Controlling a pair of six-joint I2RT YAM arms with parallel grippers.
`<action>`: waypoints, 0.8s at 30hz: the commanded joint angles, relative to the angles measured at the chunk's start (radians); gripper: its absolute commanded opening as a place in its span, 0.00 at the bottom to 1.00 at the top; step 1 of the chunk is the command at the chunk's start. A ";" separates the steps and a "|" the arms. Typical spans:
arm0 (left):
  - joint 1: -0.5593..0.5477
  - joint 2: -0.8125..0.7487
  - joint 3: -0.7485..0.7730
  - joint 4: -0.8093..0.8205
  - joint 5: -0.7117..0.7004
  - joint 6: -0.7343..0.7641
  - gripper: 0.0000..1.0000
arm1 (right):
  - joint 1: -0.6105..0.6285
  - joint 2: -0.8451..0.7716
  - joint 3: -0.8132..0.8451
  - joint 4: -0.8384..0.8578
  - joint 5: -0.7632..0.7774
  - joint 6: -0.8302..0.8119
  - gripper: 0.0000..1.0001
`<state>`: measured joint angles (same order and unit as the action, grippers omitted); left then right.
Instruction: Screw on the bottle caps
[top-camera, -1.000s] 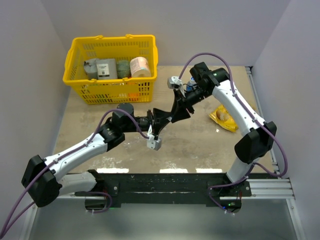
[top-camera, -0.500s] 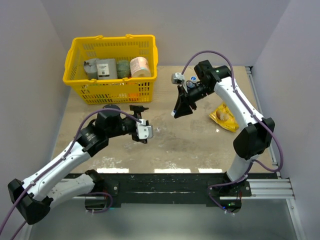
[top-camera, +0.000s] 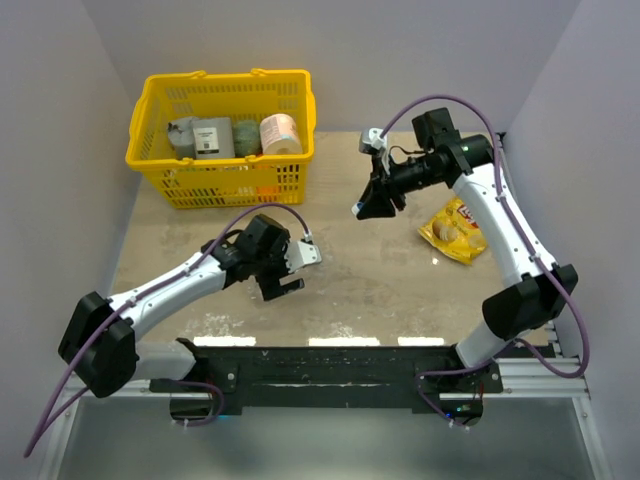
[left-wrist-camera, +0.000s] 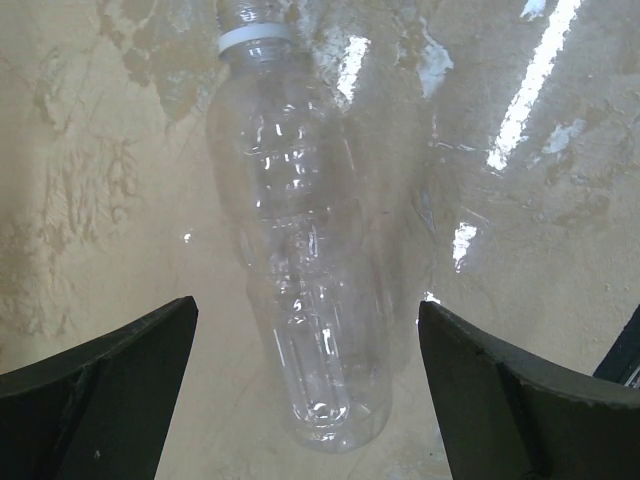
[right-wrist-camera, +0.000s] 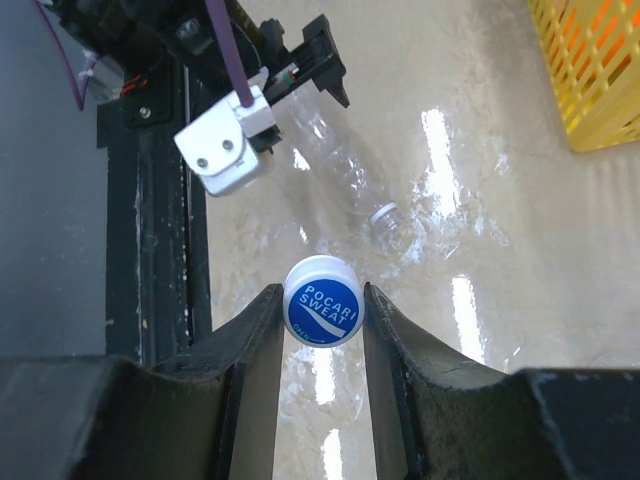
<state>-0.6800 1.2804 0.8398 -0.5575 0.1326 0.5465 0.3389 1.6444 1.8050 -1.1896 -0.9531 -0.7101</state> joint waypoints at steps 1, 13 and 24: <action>0.003 0.003 -0.004 0.016 -0.053 -0.056 0.97 | -0.003 -0.046 -0.039 0.087 0.014 0.080 0.23; 0.007 0.131 -0.039 0.039 0.019 -0.060 0.82 | -0.003 -0.066 -0.013 0.113 0.039 0.103 0.23; 0.008 0.159 0.013 0.039 0.099 -0.020 0.24 | -0.003 -0.136 -0.022 0.156 0.079 0.146 0.24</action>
<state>-0.6762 1.4311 0.8211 -0.5087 0.1680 0.5163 0.3389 1.5692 1.7653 -1.0729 -0.8936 -0.5999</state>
